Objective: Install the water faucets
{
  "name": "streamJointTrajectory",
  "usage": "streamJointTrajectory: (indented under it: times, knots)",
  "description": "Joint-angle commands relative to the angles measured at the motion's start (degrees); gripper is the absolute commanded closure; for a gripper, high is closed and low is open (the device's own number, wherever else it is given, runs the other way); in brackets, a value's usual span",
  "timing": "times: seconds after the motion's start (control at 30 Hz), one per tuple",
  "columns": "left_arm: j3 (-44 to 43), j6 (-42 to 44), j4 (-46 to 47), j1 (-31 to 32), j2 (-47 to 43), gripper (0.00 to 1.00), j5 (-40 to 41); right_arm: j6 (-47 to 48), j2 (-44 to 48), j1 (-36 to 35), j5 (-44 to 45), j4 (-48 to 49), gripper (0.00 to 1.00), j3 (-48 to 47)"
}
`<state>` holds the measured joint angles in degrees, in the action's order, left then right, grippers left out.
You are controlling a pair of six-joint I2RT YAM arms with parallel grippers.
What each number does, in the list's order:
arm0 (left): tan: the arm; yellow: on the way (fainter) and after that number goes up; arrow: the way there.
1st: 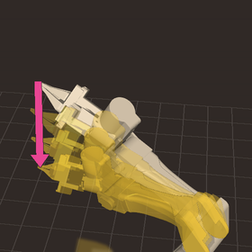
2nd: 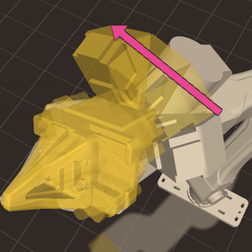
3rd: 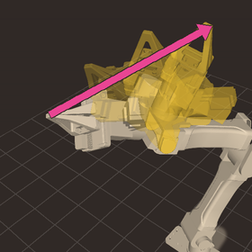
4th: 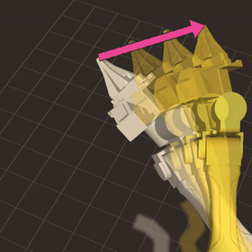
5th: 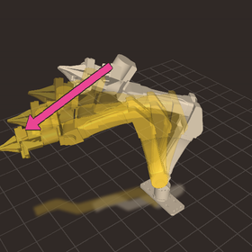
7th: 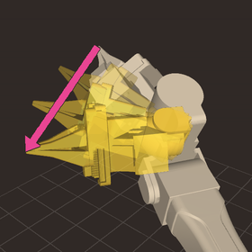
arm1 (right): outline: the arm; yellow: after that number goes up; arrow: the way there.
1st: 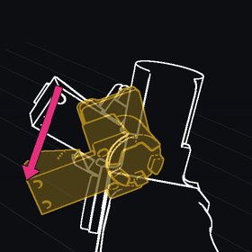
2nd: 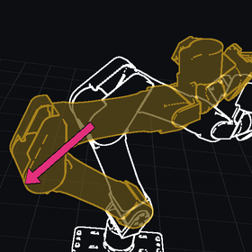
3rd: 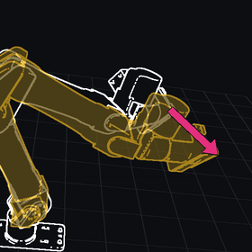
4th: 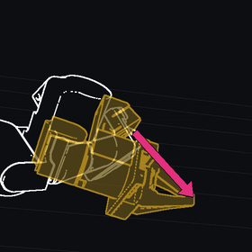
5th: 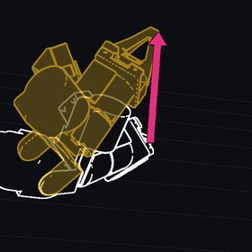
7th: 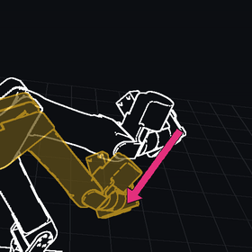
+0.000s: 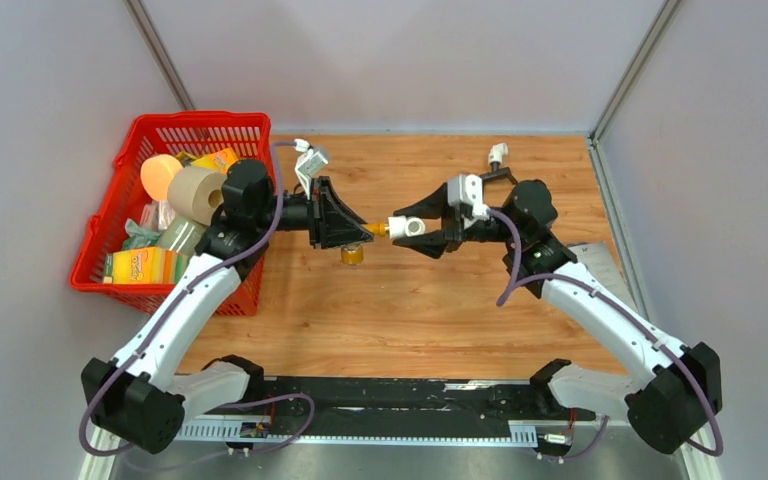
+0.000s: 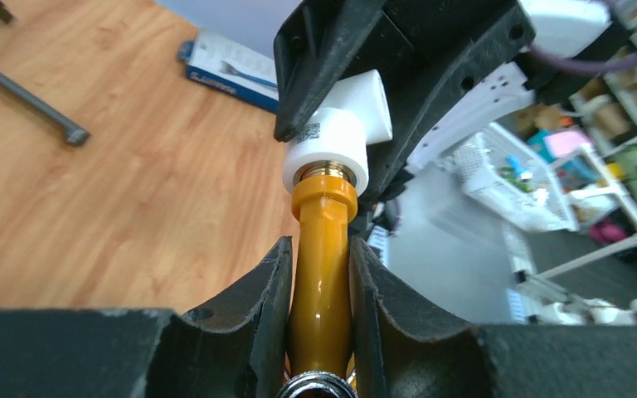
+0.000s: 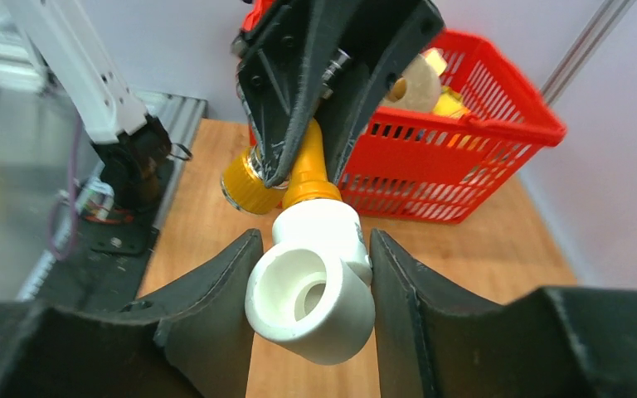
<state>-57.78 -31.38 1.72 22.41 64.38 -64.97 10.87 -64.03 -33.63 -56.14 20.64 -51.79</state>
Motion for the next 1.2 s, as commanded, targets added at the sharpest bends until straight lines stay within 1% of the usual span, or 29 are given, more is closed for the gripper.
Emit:
streamJointTrajectory:
  times: [0.0, 0.1, 0.17, 0.2, 0.23, 0.27, 0.3, 0.37, 0.47, 0.53, 0.57, 0.67, 0.9, 1.07, 1.17]
  knots:
    - [-4.7, 22.3, -16.3, 1.5, -4.3, 1.0, 6.2, -19.8, -5.2, -1.0, -0.3, -2.6, 1.0, -8.1]
    - [-3.1, 29.1, -17.4, 2.9, -8.0, 1.0, 10.8, -28.2, -8.3, -0.9, -1.0, -3.0, 1.0, -10.6]
    - [-1.1, 37.0, -17.5, 4.6, -10.5, 1.0, 16.2, -35.7, -10.1, -0.6, 0.0, -3.2, 1.0, -11.9]
    - [0.6, 39.0, -17.4, 5.2, -11.5, 1.0, 17.8, -38.8, -11.1, -0.2, 0.3, -3.2, 1.0, -12.5]
    - [1.4, 42.8, -16.9, 6.2, -13.5, 1.0, 20.5, -42.0, -12.2, 0.1, 0.4, -3.5, 1.0, -13.0]
    - [3.4, 44.2, -15.6, 6.8, -15.3, 1.0, 22.1, -45.1, -13.6, 0.5, 0.6, -4.4, 1.0, -13.7]
    - [4.9, 46.6, -14.6, 7.9, -16.5, 1.0, 24.8, -47.2, -14.9, 0.8, 1.1, -5.8, 0.99, -14.3]
    - [8.7, 50.4, -10.9, 8.9, -19.8, 1.0, 27.7, -50.0, -17.7, 1.3, 1.3, -6.9, 0.98, -15.2]
    - [15.5, 55.3, -4.8, 10.0, -25.1, 1.0, 29.8, -54.2, -22.0, 1.6, 0.9, -7.0, 0.93, -15.9]
    - [18.3, 58.7, -2.6, 10.9, -27.5, 1.0, 30.3, -55.3, -24.2, 1.6, 0.2, -7.2, 0.89, -16.6]
    - [18.9, 59.9, -2.2, 11.1, -28.4, 1.0, 30.5, -55.5, -24.7, 1.7, 0.6, -7.2, 0.87, -16.7]
    - [21.0, 59.8, 0.4, 11.2, -30.0, 1.0, 30.4, -53.8, -24.9, 2.0, 2.8, -7.4, 0.76, -16.9]
    - [22.4, 55.6, 3.2, 11.2, -30.0, 1.0, 27.8, -43.8, -20.9, 4.3, 7.7, -8.9, 0.56, -19.0]
    - [22.8, 52.0, 5.9, 11.2, -29.8, 1.0, 26.9, -36.6, -18.5, 5.8, 12.4, -10.9, 0.52, -20.0]
    - [23.1, 50.1, 7.6, 11.2, -29.4, 1.0, 26.1, -31.8, -17.0, 6.1, 15.0, -11.5, 0.45, -19.6]
